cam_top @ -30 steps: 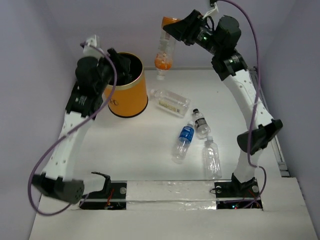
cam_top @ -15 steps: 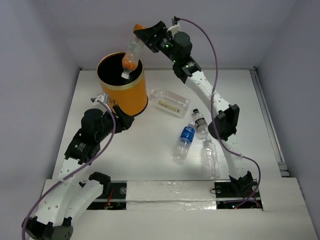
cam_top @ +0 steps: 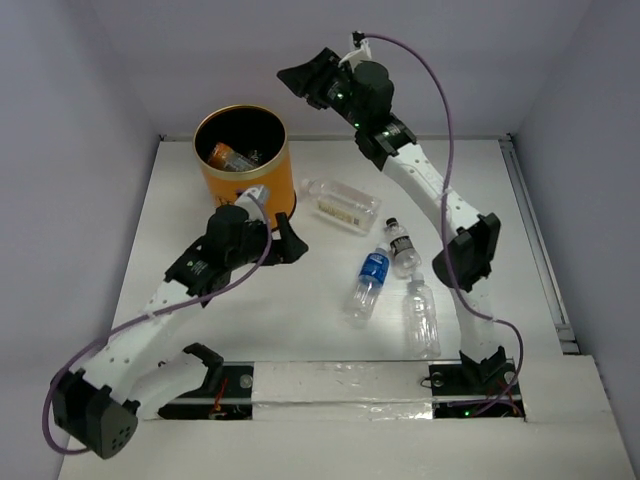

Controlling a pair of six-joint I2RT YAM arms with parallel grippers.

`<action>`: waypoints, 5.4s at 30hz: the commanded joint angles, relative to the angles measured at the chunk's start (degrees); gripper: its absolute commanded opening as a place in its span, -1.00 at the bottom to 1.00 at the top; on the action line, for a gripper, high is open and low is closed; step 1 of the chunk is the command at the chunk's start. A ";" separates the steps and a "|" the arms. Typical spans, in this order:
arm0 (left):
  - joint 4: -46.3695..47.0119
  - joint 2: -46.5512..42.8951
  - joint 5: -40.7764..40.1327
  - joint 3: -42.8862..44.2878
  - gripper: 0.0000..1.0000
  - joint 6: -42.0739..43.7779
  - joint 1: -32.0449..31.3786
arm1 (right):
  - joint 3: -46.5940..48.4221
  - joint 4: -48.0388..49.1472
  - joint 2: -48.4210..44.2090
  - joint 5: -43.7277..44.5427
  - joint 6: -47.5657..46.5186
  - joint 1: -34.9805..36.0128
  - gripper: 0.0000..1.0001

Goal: Put the plastic bottles in the bin

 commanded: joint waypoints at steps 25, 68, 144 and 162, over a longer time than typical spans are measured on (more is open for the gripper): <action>5.60 48.20 -2.12 28.71 0.55 12.36 -22.36 | -98.57 -40.55 -81.95 19.59 2.41 -11.91 0.68; -4.16 21.66 -14.96 42.05 -0.30 11.82 -15.34 | -95.71 -37.82 -67.44 -7.65 -10.41 -11.91 -0.03; 4.36 21.38 -10.56 16.58 0.60 -13.30 -5.04 | -53.55 -6.62 -46.39 6.85 -20.96 -3.99 -0.95; 3.58 55.40 -20.04 40.12 0.98 -26.84 -5.66 | -89.18 -24.65 -76.32 -0.17 -21.66 -7.96 0.54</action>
